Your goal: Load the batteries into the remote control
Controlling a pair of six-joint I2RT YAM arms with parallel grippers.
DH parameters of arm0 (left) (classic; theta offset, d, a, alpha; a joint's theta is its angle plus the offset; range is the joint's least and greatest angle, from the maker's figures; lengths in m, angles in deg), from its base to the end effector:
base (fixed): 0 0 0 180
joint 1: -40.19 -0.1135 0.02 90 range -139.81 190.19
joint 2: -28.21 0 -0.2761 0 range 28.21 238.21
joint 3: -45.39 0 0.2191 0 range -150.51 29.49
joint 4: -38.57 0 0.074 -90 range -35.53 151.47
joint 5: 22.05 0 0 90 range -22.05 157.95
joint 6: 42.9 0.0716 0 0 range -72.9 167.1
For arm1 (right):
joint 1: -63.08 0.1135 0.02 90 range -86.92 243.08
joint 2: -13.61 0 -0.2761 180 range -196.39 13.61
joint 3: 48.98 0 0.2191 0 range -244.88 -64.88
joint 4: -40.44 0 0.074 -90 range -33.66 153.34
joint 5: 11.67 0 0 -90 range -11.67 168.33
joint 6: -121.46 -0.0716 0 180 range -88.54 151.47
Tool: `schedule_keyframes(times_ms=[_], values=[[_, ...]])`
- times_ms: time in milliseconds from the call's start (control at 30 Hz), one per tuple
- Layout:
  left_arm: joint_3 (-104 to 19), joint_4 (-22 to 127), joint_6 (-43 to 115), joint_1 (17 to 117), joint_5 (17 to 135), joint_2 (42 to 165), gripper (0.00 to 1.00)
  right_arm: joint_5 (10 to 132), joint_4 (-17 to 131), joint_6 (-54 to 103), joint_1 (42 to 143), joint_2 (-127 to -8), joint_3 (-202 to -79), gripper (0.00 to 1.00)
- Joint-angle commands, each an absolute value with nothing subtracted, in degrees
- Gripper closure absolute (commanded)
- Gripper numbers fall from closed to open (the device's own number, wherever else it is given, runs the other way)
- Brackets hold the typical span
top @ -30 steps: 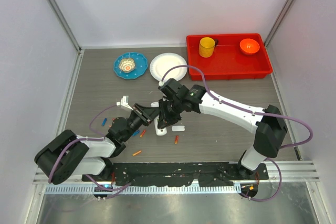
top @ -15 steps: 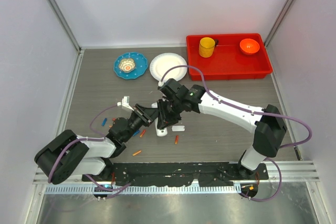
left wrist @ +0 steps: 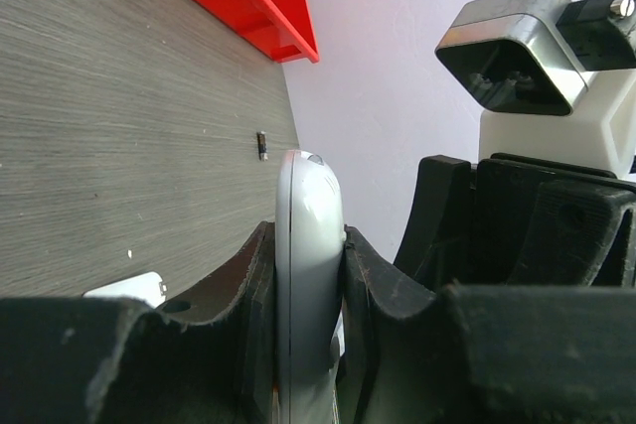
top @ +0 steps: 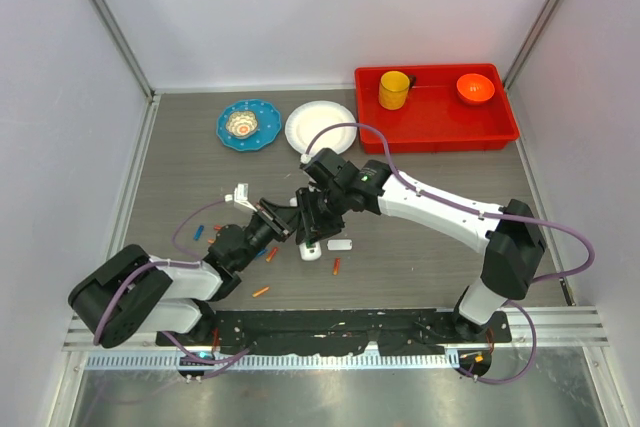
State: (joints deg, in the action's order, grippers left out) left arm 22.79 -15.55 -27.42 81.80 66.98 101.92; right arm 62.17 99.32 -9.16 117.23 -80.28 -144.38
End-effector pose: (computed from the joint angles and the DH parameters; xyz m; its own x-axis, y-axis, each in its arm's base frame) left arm 0.1694 -0.1488 0.2156 -0.6172 -0.7406 -0.2657 0.2117 0.1689 -0.9626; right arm 0.1799 0.2830 0.2745 -0.9385 -0.2311 -0.2567 -0.3365 0.7791 0.5290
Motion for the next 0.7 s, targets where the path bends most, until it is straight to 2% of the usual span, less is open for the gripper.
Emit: schedule_keyframes(times_ms=[0,300,667], values=[[20.26,-34.13,-27.69,82.73,68.48,102.39,1.00,64.35,99.22,-7.65,116.96,-78.50,-146.61,0.56],[20.09,-31.85,-25.41,82.73,66.72,101.78,1.00,66.37,105.63,-4.66,116.96,-76.48,-147.84,0.55],[18.94,-22.26,-23.21,82.73,64.79,98.61,1.00,66.73,109.95,-2.38,116.96,-74.19,-148.72,0.53]])
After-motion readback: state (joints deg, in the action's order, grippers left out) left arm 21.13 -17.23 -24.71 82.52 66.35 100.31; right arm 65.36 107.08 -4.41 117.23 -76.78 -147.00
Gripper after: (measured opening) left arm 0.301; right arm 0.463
